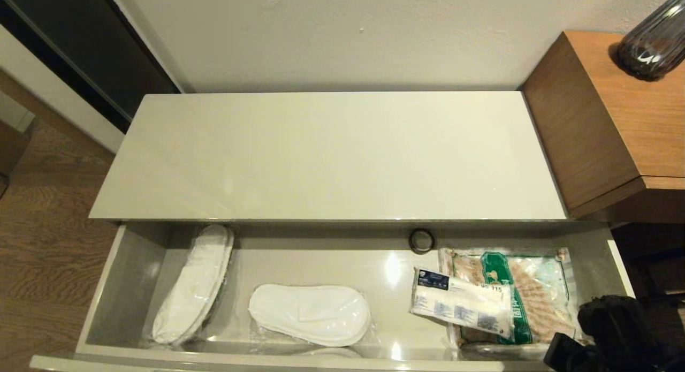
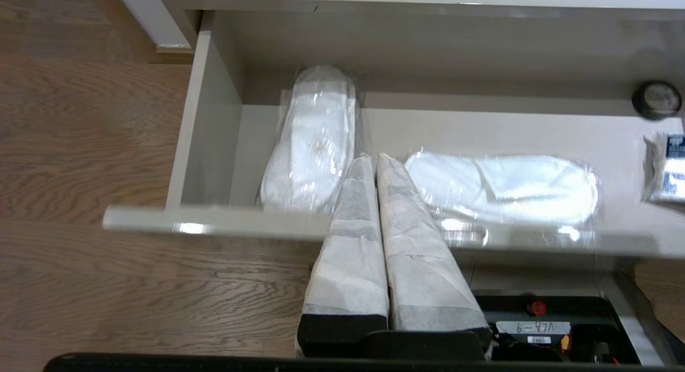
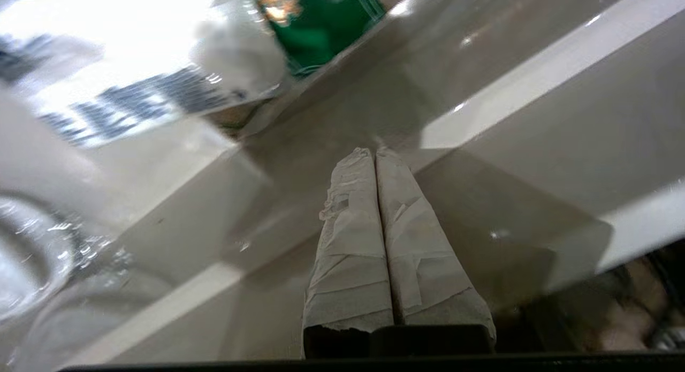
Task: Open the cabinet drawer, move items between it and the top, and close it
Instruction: Take out the tissue from the drawer
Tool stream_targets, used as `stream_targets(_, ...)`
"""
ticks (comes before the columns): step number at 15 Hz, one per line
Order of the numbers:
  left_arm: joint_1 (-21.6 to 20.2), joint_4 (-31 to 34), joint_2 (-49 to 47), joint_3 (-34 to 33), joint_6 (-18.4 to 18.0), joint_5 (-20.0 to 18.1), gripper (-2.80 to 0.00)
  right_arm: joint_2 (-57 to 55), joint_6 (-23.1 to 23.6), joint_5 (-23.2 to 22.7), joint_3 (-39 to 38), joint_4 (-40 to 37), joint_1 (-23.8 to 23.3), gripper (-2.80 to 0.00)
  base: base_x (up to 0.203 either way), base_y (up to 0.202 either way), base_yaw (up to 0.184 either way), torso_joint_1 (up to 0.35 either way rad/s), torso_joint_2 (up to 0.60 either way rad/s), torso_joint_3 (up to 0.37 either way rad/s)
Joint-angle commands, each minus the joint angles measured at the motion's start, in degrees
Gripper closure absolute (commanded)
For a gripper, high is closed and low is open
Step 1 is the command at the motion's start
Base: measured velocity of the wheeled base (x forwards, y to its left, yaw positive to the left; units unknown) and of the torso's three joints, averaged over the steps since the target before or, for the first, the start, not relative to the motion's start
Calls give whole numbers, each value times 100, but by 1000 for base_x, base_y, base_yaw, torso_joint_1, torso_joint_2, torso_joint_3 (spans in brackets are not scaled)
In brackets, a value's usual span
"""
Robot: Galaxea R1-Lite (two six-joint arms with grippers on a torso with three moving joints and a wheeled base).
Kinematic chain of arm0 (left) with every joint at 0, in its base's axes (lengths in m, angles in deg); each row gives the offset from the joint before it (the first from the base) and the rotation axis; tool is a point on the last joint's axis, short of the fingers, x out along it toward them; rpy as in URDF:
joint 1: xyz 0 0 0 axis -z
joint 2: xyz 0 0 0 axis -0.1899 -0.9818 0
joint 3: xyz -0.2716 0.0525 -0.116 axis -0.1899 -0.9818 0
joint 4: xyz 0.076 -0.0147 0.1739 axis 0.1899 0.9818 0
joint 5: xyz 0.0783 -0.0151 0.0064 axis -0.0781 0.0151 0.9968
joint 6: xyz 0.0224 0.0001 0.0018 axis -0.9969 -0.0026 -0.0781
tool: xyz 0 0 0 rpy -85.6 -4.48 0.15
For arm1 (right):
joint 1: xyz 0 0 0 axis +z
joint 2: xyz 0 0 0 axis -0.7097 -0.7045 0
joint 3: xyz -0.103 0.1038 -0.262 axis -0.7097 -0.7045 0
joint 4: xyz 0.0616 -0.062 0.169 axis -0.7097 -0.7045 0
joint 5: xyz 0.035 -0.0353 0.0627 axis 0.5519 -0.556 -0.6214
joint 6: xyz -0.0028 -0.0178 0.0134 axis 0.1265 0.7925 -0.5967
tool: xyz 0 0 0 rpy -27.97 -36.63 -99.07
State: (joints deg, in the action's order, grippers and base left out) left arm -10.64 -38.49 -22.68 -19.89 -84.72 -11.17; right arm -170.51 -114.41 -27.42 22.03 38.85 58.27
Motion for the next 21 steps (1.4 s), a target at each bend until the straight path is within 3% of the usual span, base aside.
stream_targets(1,4,-2,-7,0,0,2,0,-69,-37,19,-50,-165,7,0,0,0,0,0,0,0)
stream_targets(5,2,-2,-7,0,0,2,0,667,-35,-98,-49,-584,13,0,0,0,0,0,0,0)
stream_targets(8,5,-2,-7,0,0,2,0,1101,-9,-5,-47,263,13,0,0,0,0,0,0,0)
stream_targets(10,-4,-2,-7,0,0,2,0,1583,334,163,-53,406,15,0,0,0,0,0,0,0)
stream_targets(12,-3,-2,-7,0,0,2,0,2481,1031,247,-45,-77,14,0,0,0,0,0,0,0)
stream_targets(14,5,-2,-7,0,0,2,0,3698,1775,279,137,-1059,13,0,0,0,0,0,0,0)
stream_targets(15,-4,-2,-7,0,0,2,0,4458,2094,277,447,-2009,13,0,0,0,0,0,0,0)
stream_targets(18,5,-2,-7,0,0,2,0,5918,2672,129,2232,-6011,13,0,0,0,0,0,0,0)
stream_targets(19,5,-2,-7,0,0,2,0,6141,2831,83,2616,-6624,7,0,0,0,0,0,0,0)
stream_targets(21,1,-2,-7,0,0,2,0,6198,2964,439,2746,-6760,-10,0,0,0,0,0,0,0)
